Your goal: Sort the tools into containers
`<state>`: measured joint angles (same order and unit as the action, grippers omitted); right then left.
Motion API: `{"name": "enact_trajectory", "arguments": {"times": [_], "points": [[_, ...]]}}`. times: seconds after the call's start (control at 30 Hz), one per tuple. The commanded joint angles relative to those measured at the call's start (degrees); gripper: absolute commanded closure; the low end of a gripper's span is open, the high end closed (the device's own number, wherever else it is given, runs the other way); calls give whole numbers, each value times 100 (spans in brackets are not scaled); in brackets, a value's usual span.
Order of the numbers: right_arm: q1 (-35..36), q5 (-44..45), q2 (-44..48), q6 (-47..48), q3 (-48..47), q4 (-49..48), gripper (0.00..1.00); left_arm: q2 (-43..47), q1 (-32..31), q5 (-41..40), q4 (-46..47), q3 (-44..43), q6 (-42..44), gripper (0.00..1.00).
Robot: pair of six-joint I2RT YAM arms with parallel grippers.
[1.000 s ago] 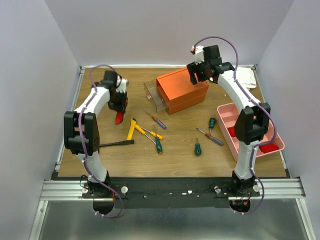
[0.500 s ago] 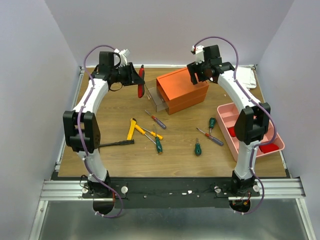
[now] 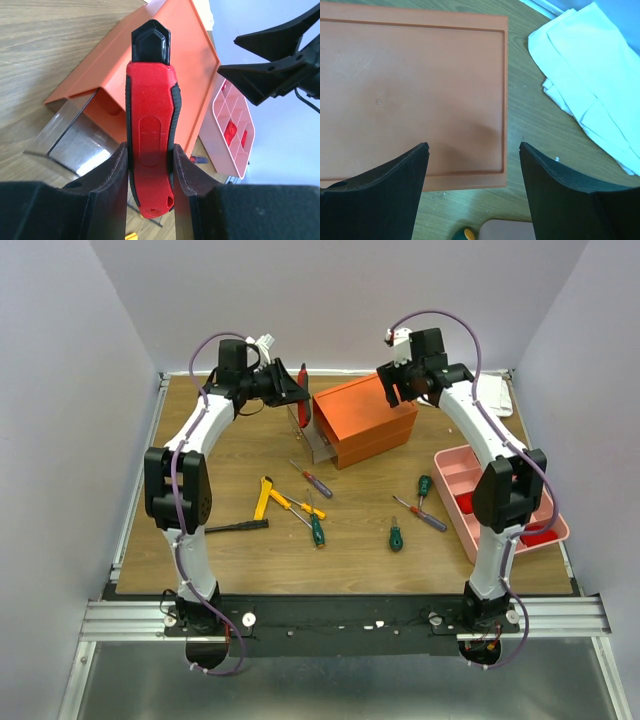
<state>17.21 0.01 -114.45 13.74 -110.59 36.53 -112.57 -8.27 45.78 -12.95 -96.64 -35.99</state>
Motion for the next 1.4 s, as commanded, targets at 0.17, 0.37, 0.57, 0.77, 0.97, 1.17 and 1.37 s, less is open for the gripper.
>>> {"name": "enact_trajectory", "arguments": {"times": [0.17,0.37,0.57,0.77,0.97,1.17,1.37], "points": [[37,34,169,112,-252,-15,19,-291,-227,-280,117,-320,-189,91],[45,87,81,129,-455,-32,18,-230,-280,-500,-102,-294,-5,70],[45,43,73,112,-323,-15,18,-90,-350,-553,-260,-338,293,55],[45,43,-24,103,-350,-6,18,148,-359,-640,-778,-329,715,40],[45,34,-174,59,-508,3,18,447,-368,-737,-920,-180,1023,24],[37,25,-262,33,-552,29,18,658,-333,-720,-893,-583,1339,25],[45,-124,-244,24,-499,38,18,965,-324,-1387,-1395,-338,2174,28]]}}
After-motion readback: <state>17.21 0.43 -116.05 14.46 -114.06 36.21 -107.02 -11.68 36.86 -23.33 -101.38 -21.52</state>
